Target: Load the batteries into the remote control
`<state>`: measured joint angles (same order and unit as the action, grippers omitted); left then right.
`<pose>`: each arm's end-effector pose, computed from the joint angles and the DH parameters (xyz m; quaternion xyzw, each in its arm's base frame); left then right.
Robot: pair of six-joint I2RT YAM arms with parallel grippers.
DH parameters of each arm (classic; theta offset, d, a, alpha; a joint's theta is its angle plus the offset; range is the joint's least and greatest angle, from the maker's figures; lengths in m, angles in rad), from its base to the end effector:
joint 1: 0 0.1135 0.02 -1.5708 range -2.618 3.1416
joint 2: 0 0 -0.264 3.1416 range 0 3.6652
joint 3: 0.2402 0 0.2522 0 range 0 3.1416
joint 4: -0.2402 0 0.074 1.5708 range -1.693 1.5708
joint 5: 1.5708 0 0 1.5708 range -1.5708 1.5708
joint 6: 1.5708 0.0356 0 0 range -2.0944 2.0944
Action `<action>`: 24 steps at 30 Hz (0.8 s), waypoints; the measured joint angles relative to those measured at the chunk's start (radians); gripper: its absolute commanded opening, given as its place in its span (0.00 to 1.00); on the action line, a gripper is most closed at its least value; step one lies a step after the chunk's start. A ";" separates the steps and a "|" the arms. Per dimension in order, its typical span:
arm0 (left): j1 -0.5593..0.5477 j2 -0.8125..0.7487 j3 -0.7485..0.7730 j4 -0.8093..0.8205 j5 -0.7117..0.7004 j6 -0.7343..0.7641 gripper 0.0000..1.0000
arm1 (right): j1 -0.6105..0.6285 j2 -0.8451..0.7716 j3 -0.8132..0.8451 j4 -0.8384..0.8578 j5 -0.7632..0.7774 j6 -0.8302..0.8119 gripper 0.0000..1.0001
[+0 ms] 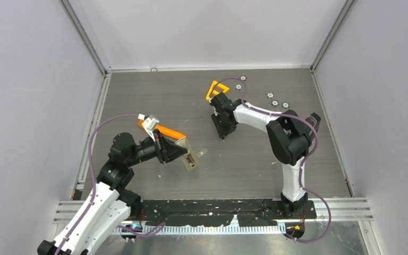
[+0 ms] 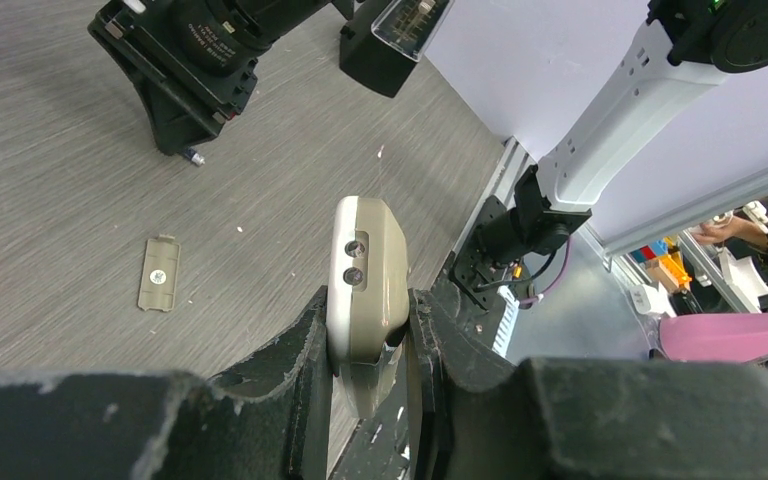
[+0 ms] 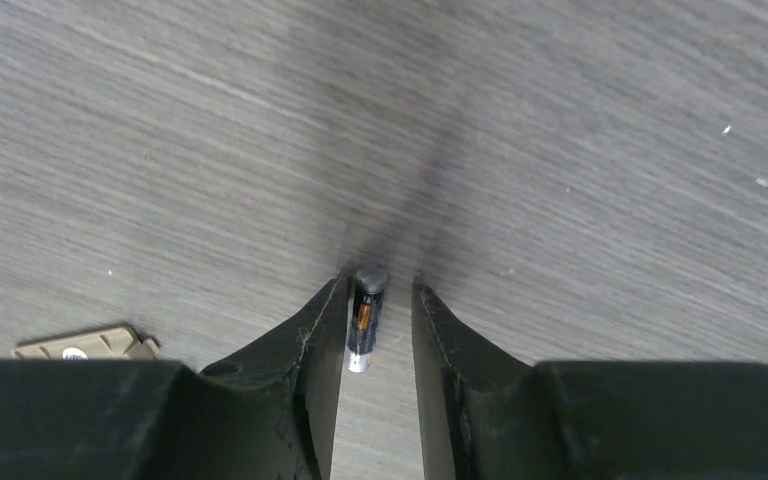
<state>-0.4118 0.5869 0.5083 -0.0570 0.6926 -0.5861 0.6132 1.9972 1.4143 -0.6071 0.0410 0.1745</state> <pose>0.1280 -0.0807 0.2866 0.1607 0.7254 -0.5205 0.4208 0.3341 0.2333 0.1674 -0.2098 0.9590 0.0540 0.1825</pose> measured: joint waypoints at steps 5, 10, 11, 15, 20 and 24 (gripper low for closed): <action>0.000 0.000 0.000 0.000 -0.005 -0.006 0.00 | -0.001 -0.002 -0.019 0.016 -0.028 0.012 0.30; 0.000 0.000 0.000 0.000 -0.014 -0.008 0.00 | -0.010 -0.025 -0.056 0.052 -0.032 0.047 0.08; 0.000 0.000 0.000 0.000 -0.017 -0.008 0.00 | -0.010 -0.034 -0.071 0.064 -0.028 0.068 0.06; 0.000 0.000 -0.003 0.000 -0.030 -0.010 0.00 | -0.009 -0.099 -0.167 0.110 0.019 0.206 0.05; 0.000 -0.001 -0.010 0.000 -0.066 -0.016 0.00 | -0.006 -0.266 -0.380 0.145 0.113 0.507 0.05; 0.000 -0.003 -0.011 -0.001 -0.083 -0.016 0.00 | -0.003 -0.371 -0.476 0.084 0.190 0.787 0.05</action>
<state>-0.4118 0.5838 0.4973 -0.0582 0.6098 -0.6025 0.6106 1.6260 0.9379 -0.5232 0.2306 0.9611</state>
